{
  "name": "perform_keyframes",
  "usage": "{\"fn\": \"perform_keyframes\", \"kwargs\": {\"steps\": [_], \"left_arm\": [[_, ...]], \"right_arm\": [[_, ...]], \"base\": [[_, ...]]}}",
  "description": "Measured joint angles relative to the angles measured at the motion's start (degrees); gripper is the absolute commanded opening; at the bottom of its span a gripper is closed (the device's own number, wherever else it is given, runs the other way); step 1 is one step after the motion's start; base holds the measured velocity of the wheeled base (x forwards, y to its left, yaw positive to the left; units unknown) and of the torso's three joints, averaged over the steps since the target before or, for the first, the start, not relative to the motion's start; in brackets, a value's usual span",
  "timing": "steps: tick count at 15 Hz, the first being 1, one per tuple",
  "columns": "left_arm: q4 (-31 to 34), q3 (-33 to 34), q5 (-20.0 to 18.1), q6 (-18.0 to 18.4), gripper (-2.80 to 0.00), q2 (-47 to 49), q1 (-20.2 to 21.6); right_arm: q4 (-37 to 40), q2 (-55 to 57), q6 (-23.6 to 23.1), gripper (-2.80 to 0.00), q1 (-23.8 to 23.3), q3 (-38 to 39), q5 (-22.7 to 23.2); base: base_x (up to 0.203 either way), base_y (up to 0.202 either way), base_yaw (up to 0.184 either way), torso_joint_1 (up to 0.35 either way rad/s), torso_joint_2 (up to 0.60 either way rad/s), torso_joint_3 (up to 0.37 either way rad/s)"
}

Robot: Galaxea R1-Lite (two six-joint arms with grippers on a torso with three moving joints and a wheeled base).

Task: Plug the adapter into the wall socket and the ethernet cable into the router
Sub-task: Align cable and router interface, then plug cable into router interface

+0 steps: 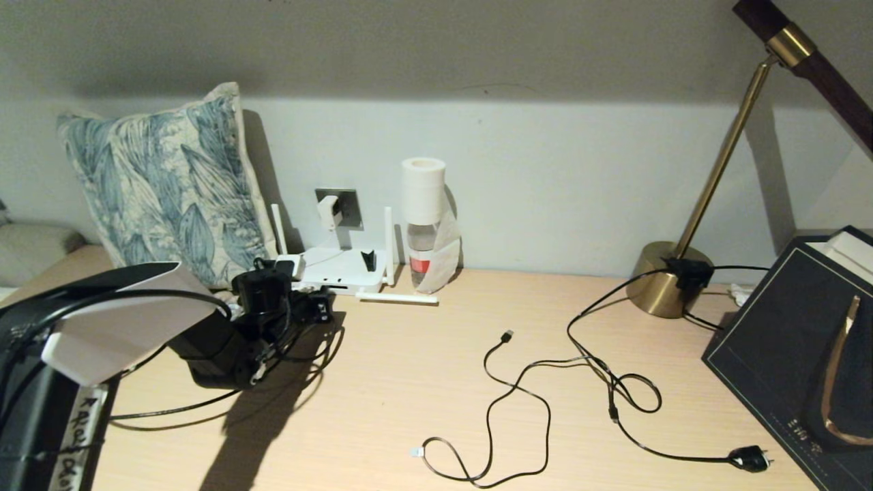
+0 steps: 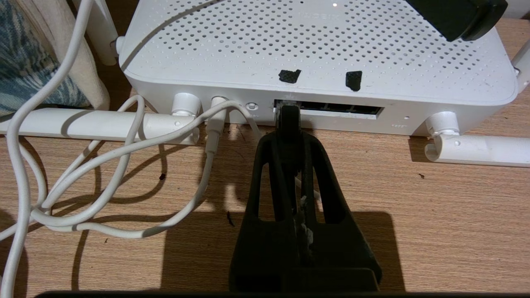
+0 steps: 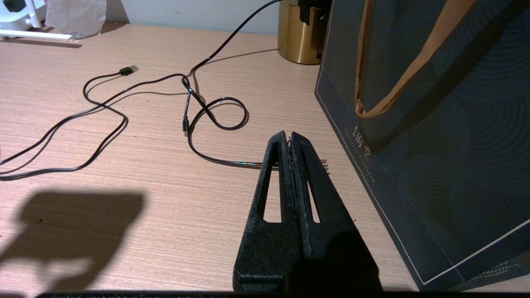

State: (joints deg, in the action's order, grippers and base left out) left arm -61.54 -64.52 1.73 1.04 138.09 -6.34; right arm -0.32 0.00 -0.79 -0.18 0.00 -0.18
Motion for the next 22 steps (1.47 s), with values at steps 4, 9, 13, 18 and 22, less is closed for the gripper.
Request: {"fn": "perform_keyframes", "kwargs": {"steps": [4,9,13,18,22], "left_arm": [[-0.2,-0.4,-0.1,0.0,-2.80,0.5,0.0],[-0.2,-1.1,-0.4,0.0,-2.80,1.0,0.0],[0.1,-2.3,-0.4,0.0,-2.80,1.7,0.0],[0.2,-3.4,-0.5,0.0,-2.80,2.6,0.0],[0.1,-3.6,-0.5,-0.1,-2.80,2.8,0.0]], "right_arm": [[0.0,0.0,0.0,-2.80,0.0,0.0,0.0],[0.0,0.0,0.0,-2.80,0.0,0.0,0.0],[0.0,0.0,0.0,-2.80,0.0,0.0,0.0],[0.0,0.0,0.0,-2.80,0.0,0.0,0.0],[0.0,0.0,0.0,-2.80,0.0,0.0,0.0]], "base": [[0.000,0.000,0.000,0.000,0.00,0.000],[0.000,0.000,0.000,0.000,0.00,0.000],[0.000,0.000,0.000,0.000,0.00,0.000],[0.000,0.000,0.000,0.000,0.00,0.000],[0.000,0.000,0.000,0.000,0.00,0.000]]}}
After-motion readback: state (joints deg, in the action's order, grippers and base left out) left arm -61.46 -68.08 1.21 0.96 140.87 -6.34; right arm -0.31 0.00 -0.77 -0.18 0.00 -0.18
